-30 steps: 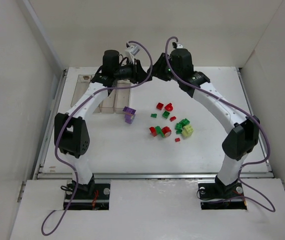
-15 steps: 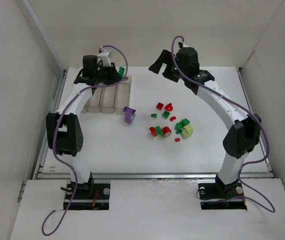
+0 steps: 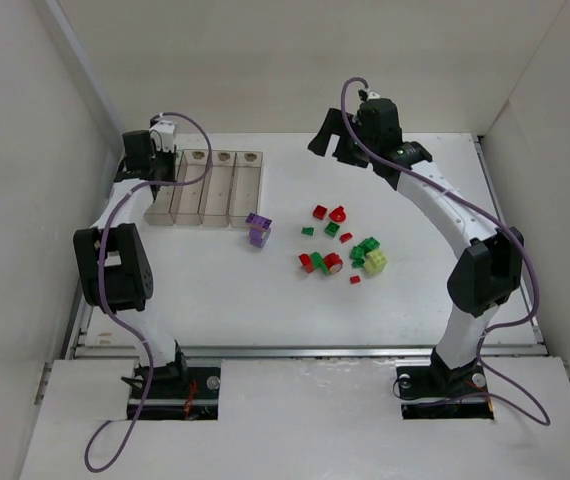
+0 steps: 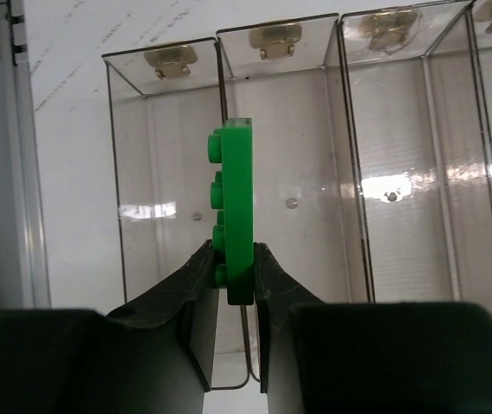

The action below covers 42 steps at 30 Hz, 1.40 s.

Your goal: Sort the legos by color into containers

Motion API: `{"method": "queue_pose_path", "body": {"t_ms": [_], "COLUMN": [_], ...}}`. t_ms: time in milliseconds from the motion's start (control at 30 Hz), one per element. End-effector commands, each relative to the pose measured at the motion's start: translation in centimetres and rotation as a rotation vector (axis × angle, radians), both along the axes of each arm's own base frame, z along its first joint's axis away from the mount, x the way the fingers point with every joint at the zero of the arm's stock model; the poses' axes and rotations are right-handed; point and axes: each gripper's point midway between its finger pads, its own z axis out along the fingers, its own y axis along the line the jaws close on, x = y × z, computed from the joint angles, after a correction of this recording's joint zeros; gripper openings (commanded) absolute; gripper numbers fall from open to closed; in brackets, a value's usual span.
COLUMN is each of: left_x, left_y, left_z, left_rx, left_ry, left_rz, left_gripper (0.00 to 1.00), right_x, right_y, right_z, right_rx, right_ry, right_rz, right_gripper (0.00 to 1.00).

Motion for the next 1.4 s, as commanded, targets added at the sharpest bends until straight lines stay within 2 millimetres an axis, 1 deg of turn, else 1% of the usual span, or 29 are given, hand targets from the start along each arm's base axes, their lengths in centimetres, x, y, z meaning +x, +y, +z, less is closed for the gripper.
{"method": "queue_pose_path", "body": {"t_ms": [0,100,167,333,400,433,500,567,600,633,667,700,733,767,800,833,867,900,967,1000,1033,1100,1133,1167,1200,1233,1300,1333,1367], "left_x": [0.9,0.8,1.0,0.7,0.6,0.4,0.2,0.1,0.1,-0.1,-0.4,-0.9,-1.0,-1.7,-1.9,-2.8,-3.2,-4.0,-4.8,-5.1,-5.3,-6.1,-6.4,-6.9,-6.8,-6.6,-6.1,-5.9,-5.7], "left_y": [2.4,3.0,3.0,3.0,2.5,2.3,2.1,1.9,1.5,1.3,0.8,-0.1,-0.5,-1.4,-2.0,-2.9,-4.1,-5.0,-6.5,-7.7,-8.3,-10.6,-11.8,-12.3,-13.0,-13.1,-12.9,-12.8,-12.3], "left_z": [1.3,1.1,1.3,0.3,0.0,-0.1,0.9,2.1,3.8,4.7,5.4,6.8,8.5,8.3,9.3,11.3,11.9,11.5,14.1,14.4,14.4,14.2,15.0,14.0,13.3,13.8,12.8,12.6,12.8], "left_rx": [0.087,0.097,0.107,0.154,0.153,0.145,0.142,0.138,0.133,0.137,0.139,0.19,0.236,0.277,0.33,0.38,0.45,0.458,0.45,0.407,0.318,0.227,0.18,0.13,0.095,0.076,0.044,0.037,0.05], "left_ry": [-0.068,-0.068,-0.079,-0.054,-0.045,-0.038,-0.053,-0.065,-0.096,-0.116,-0.134,-0.178,-0.222,-0.233,-0.276,-0.337,-0.372,-0.383,-0.484,-0.505,-0.502,-0.471,-0.472,-0.412,-0.378,-0.374,-0.319,-0.304,-0.301], "left_rz": [0.035,0.039,0.034,-0.014,-0.054,-0.065,-0.073,-0.081,-0.096,-0.111,-0.145,-0.193,-0.223,-0.272,-0.306,-0.346,-0.412,-0.452,-0.467,-0.481,-0.463,-0.523,-0.58,-0.598,-0.614,-0.606,-0.579,-0.561,-0.537], "left_gripper": [0.12,0.22,0.24,0.37,0.57,0.72,0.92,0.95,0.95,0.98,1.0,1.0,1.0,1.0,1.0,1.0,1.0,1.0,1.0,1.0,1.0,1.0,1.0,1.0,1.0,1.0,1.0,1.0,1.0], "right_x": [0.0,-0.2,-0.1,-0.4,-0.7,-0.7,-0.8,-0.6,-0.5,-0.7,-0.8,-0.6,-0.9,-0.8,-1.0,-1.4,-1.8,-2.2,-2.8,-2.9,-3.5,-3.8,-4.1,-4.5,-3.9,-3.5,-2.5,-2.2,-2.0], "right_y": [-0.2,0.0,0.0,0.1,-0.1,-0.1,-0.4,-1.9,-2.6,-3.4,-4.3,-6.0,-6.9,-7.5,-8.3,-8.8,-9.5,-9.7,-8.8,-7.8,-6.0,-4.5,-3.8,-2.4,-1.7,-1.4,-0.6,-0.3,-0.2], "right_z": [2.5,2.4,2.8,3.3,3.7,3.7,3.9,3.9,3.1,2.9,1.8,-1.2,-1.9,-4.2,-5.8,-7.8,-10.4,-11.6,-13.5,-14.1,-14.3,-15.0,-15.6,-16.1,-15.6,-16.6,-16.3,-17.4,-17.7], "right_rx": [-0.03,-0.037,-0.04,-0.04,-0.048,-0.048,-0.062,-0.089,-0.103,-0.11,-0.125,-0.16,-0.172,-0.215,-0.265,-0.314,-0.387,-0.432,-0.464,-0.51,-0.534,-0.66,-0.718,-0.776,-0.788,-0.8,-0.793,-0.796,-0.798], "right_ry": [-0.07,-0.075,-0.088,-0.099,-0.105,-0.105,-0.112,-0.109,-0.089,-0.071,-0.035,0.057,0.091,0.149,0.188,0.234,0.297,0.325,0.346,0.305,0.269,0.167,0.145,0.112,0.076,0.084,0.061,0.071,0.08], "right_rz": [0.011,0.038,0.042,0.055,0.059,0.059,0.054,0.018,0.001,-0.01,-0.023,-0.05,-0.062,-0.055,-0.069,-0.061,-0.041,-0.03,0.064,0.168,0.251,0.396,0.452,0.501,0.519,0.532,0.543,0.563,0.567], "right_gripper": [1.0,1.0,1.0,1.0,1.0,1.0,1.0,1.0,1.0,1.0,1.0,1.0,1.0,1.0,1.0,1.0,1.0,1.0,1.0,1.0,1.0,1.0,1.0,1.0,1.0,1.0,1.0,1.0,0.99]}}
